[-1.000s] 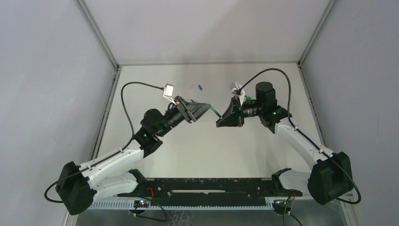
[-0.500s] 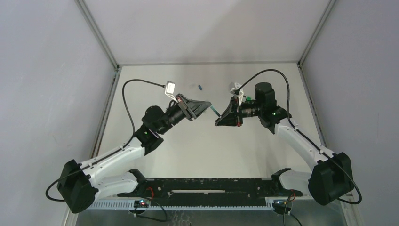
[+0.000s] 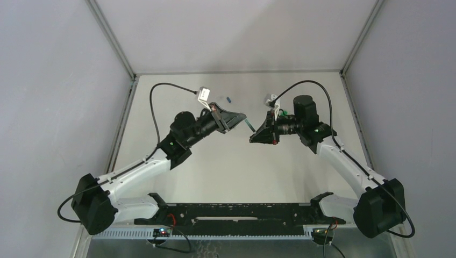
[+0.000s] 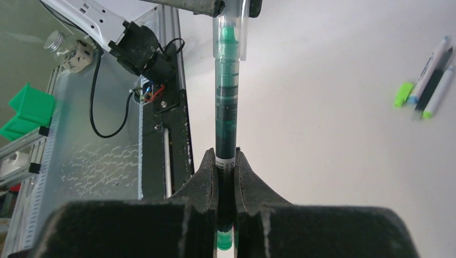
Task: Insert the pens into the pen caps
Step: Place the pen at the center of the board.
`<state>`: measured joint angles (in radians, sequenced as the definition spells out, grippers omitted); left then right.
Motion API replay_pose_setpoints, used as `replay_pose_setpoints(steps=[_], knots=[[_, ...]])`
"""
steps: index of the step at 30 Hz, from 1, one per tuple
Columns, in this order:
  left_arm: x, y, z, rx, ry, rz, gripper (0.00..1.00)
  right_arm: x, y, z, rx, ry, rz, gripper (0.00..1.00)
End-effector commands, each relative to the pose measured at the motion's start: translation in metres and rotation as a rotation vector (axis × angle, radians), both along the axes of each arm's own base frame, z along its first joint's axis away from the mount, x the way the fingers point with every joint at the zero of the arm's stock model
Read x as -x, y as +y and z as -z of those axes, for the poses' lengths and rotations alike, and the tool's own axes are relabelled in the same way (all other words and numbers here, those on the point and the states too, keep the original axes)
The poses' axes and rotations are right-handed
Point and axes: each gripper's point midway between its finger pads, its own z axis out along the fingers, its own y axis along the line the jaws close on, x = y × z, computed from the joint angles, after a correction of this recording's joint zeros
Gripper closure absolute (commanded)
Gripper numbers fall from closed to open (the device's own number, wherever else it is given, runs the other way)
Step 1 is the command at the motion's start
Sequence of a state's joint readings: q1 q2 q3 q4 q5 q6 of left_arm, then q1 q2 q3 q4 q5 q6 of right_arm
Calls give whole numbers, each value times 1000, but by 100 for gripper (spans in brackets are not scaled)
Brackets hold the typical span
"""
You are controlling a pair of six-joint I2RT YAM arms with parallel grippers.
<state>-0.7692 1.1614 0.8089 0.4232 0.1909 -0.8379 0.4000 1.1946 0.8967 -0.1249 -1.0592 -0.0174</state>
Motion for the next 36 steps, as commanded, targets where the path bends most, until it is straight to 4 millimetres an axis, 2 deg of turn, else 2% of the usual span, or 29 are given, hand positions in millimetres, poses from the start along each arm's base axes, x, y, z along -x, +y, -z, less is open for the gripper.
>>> replay_pose_setpoints(steps=[1, 4, 6, 11, 13, 16, 18, 20, 22, 26, 29, 32, 36], knots=[[91, -47, 60, -143, 186, 410, 100, -21, 3, -35, -35, -141, 79, 100], [110, -58, 81, -155, 253, 500, 100, -16, 5, -37, -49, -120, 57, 100], [120, -60, 89, -156, 287, 548, 100, -20, 3, -38, -44, -128, 78, 100], [140, -56, 102, -125, 359, 631, 100, -48, -13, -33, 17, -150, 254, 100], [147, -58, 101, -76, 380, 672, 100, -51, -15, -33, 24, -154, 278, 100], [158, -61, 111, -70, 429, 713, 100, -51, -13, -31, 33, -181, 261, 100], [152, -61, 114, -73, 423, 683, 100, -46, -10, -28, 29, -175, 220, 100], [136, -57, 111, -63, 394, 608, 97, -38, -6, -27, 17, -166, 163, 100], [117, -51, 101, -40, 358, 525, 89, -30, 0, -22, 13, -153, 107, 100], [84, -34, 69, 20, 257, 387, 80, -25, 8, -12, 21, -127, 55, 100], [69, -18, 46, 58, 195, 318, 72, -24, 10, -7, 33, -111, 40, 100], [57, -1, 32, 67, 149, 247, 57, -24, 11, -5, 36, -110, 34, 100], [54, 16, 16, 60, 79, 201, 45, -25, 11, -2, 42, -110, 30, 100]])
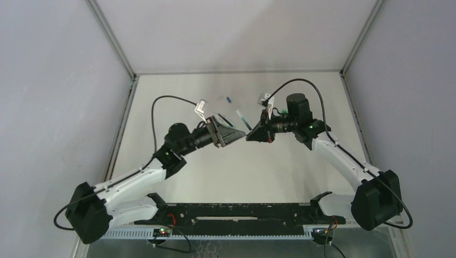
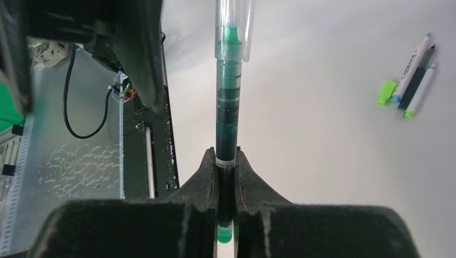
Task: Insert the pens into the pen caps
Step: Place the pen at the center of the board.
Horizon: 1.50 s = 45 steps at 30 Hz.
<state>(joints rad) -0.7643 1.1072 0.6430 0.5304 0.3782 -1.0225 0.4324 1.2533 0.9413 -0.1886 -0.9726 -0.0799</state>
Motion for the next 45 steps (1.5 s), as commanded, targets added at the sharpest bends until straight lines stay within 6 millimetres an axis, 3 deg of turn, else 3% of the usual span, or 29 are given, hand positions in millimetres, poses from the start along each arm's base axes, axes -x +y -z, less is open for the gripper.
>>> replay_pose_setpoints(steps=[1, 6, 10, 15, 16, 20, 23, 29, 37, 45], knots=[[7, 20, -11, -33, -80, -3, 42, -13, 4, -16, -26, -108, -4, 100], [4, 48, 10, -163, -147, -86, 39, -23, -2, -9, -13, -88, 23, 100], [-5, 76, 28, -289, -243, -220, 37, -48, -10, 10, 41, -52, 137, 100], [-22, 107, 44, -336, -288, -408, 33, -100, -30, 56, 224, 58, 415, 100], [-24, 111, 45, -331, -292, -436, 32, -110, -35, 72, 278, 104, 467, 100], [-30, 123, 51, -323, -295, -517, 31, -136, -52, 112, 431, 213, 617, 100], [-32, 126, 55, -325, -292, -534, 30, -143, -61, 138, 491, 292, 677, 99], [-31, 129, 64, -320, -280, -548, 30, -156, -85, 165, 561, 366, 776, 95], [-32, 132, 66, -312, -280, -565, 30, -163, -101, 186, 626, 416, 828, 87], [-32, 133, 66, -302, -279, -572, 30, -167, -110, 193, 674, 426, 854, 83]])
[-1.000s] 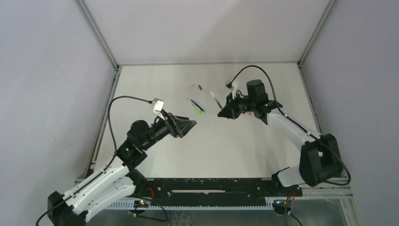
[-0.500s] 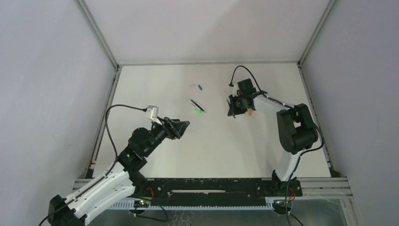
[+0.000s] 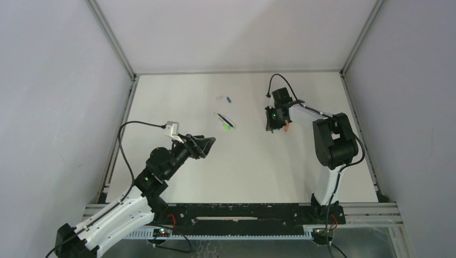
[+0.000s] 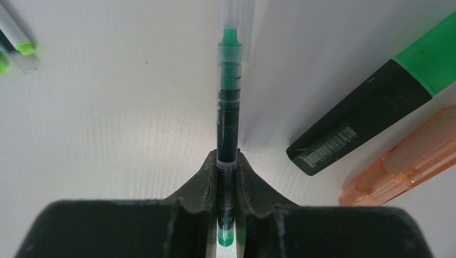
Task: Insert the pens into the pen caps
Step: Place the pen at the center of the board.
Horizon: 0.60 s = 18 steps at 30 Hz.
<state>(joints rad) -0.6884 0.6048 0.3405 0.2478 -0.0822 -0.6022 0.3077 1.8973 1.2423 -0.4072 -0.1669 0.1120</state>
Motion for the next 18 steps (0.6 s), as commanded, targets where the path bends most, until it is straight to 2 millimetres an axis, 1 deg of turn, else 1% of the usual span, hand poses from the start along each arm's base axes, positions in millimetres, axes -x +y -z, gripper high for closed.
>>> replay_pose_setpoints(steps=[1, 11, 18], knots=[[-3, 6, -2, 16, -31, -29, 30, -10, -7, -5, 31, -6, 33, 83], [-1, 6, -6, 39, -31, -26, 30, -11, -14, -1, 53, 17, 34, 69], [1, 6, -11, 58, -37, -22, 30, -12, -16, -2, 44, 17, 34, 69]])
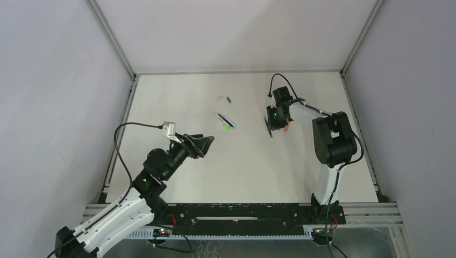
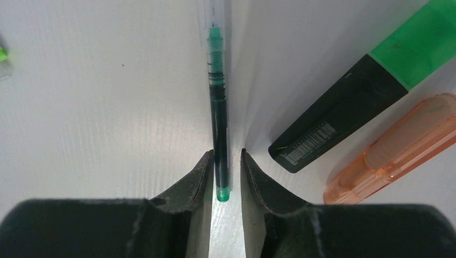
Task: Insert the pens into the pen caps
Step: Place the pen at the center of the board.
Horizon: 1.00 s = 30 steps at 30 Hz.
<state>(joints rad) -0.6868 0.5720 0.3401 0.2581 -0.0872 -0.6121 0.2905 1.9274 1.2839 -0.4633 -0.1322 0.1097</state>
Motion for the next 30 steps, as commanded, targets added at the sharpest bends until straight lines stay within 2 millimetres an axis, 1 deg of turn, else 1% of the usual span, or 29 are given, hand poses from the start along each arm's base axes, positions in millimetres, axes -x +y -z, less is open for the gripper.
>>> replay_pose_setpoints(steps=[1, 4, 7, 10, 12, 14, 17, 20, 22, 24, 25, 26, 27, 28, 30], knots=[[0, 3, 0, 25, -10, -14, 30, -9, -2, -9, -4, -18, 1, 69], [0, 3, -1, 23, -11, -11, 30, -9, 1, -20, -37, -26, -19, 70], [0, 3, -2, 22, -10, -10, 29, -7, 8, -38, -98, -50, -71, 69], [-2, 2, -3, 20, -11, -13, 27, -4, 12, -61, -153, -91, -137, 69], [-4, 2, -5, 15, -13, -17, 25, 3, 18, -77, -214, -110, -217, 68], [-7, 3, -7, 9, -11, -25, 22, 15, 25, -95, -297, -127, -318, 68], [-14, 4, -7, -13, -5, -47, 12, 30, 32, -123, -397, -168, -426, 68], [-27, 9, -5, -48, 19, -78, 4, 41, 35, -149, -444, -231, -490, 68], [-38, 9, -6, -71, 30, -75, 2, 48, 37, -166, -467, -277, -529, 68], [-51, 9, -7, -100, 49, -57, 2, 54, 38, -183, -484, -324, -559, 67], [-59, 6, 0, -127, 77, -33, 2, 58, 38, -194, -492, -356, -576, 67], [-66, 8, -6, -137, 77, -27, 2, 61, 38, -204, -499, -383, -589, 67], [-75, 8, -3, -164, 98, -22, 3, 63, 39, -211, -511, -399, -598, 67], [-88, 8, 5, -199, 136, -22, 3, 68, 40, -223, -522, -434, -613, 67], [-108, 9, 9, -257, 158, -13, 3, 76, 44, -244, -560, -482, -642, 65]])
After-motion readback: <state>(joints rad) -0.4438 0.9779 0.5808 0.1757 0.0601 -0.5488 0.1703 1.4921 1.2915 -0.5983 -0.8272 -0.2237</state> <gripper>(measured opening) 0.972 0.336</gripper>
